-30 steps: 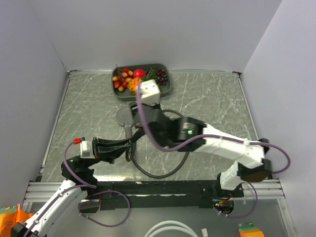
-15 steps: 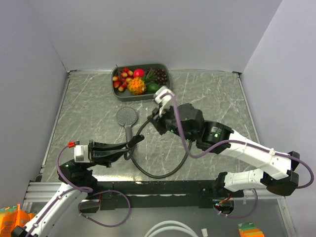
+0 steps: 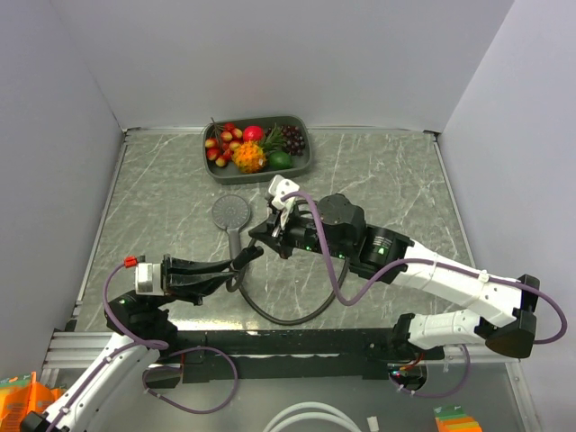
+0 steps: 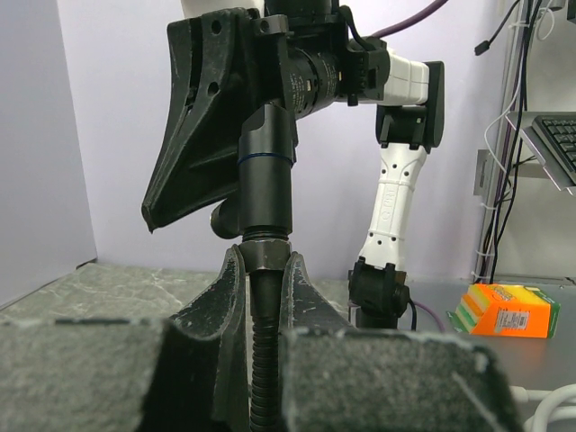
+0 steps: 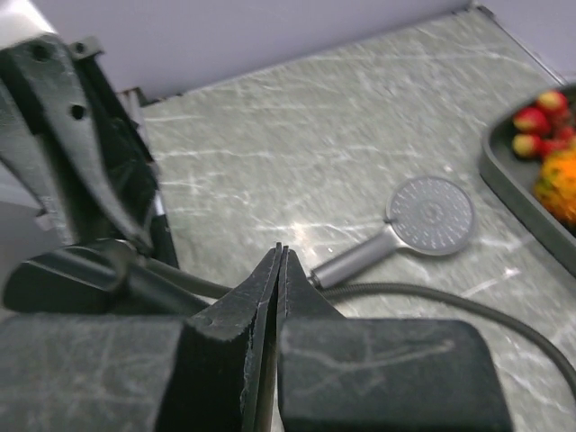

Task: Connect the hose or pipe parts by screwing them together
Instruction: Install the adaptor on the pipeline.

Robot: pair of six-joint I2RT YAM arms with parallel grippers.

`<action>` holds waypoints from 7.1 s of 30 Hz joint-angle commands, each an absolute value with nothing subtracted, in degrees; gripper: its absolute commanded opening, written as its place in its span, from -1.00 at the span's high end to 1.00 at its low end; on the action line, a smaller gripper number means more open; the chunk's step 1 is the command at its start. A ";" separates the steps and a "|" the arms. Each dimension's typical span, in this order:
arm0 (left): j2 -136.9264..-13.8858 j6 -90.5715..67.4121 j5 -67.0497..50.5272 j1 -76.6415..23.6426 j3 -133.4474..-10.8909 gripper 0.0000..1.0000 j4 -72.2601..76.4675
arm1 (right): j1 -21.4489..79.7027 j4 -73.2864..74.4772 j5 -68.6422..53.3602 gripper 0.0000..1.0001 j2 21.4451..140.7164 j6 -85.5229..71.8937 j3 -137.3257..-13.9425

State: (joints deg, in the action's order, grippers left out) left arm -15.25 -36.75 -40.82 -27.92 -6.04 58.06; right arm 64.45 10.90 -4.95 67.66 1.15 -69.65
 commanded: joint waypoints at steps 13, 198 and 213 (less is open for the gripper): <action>-15.12 -35.69 -38.76 -27.51 -8.88 0.97 61.26 | 64.16 5.36 -13.62 1.00 62.93 -2.11 -63.29; -15.12 -39.20 -40.17 -23.20 -8.70 0.97 62.67 | 60.73 20.94 -8.69 1.00 77.97 2.29 -89.57; -15.29 -39.64 -39.64 -22.94 -8.70 0.97 62.05 | 60.12 11.95 -25.22 1.00 74.36 2.29 -79.46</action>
State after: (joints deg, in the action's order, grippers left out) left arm -15.31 -38.79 -40.75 -23.42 -6.68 58.54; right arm 60.42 16.45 -19.16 78.85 3.25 -81.65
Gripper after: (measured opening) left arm 0.108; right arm 0.007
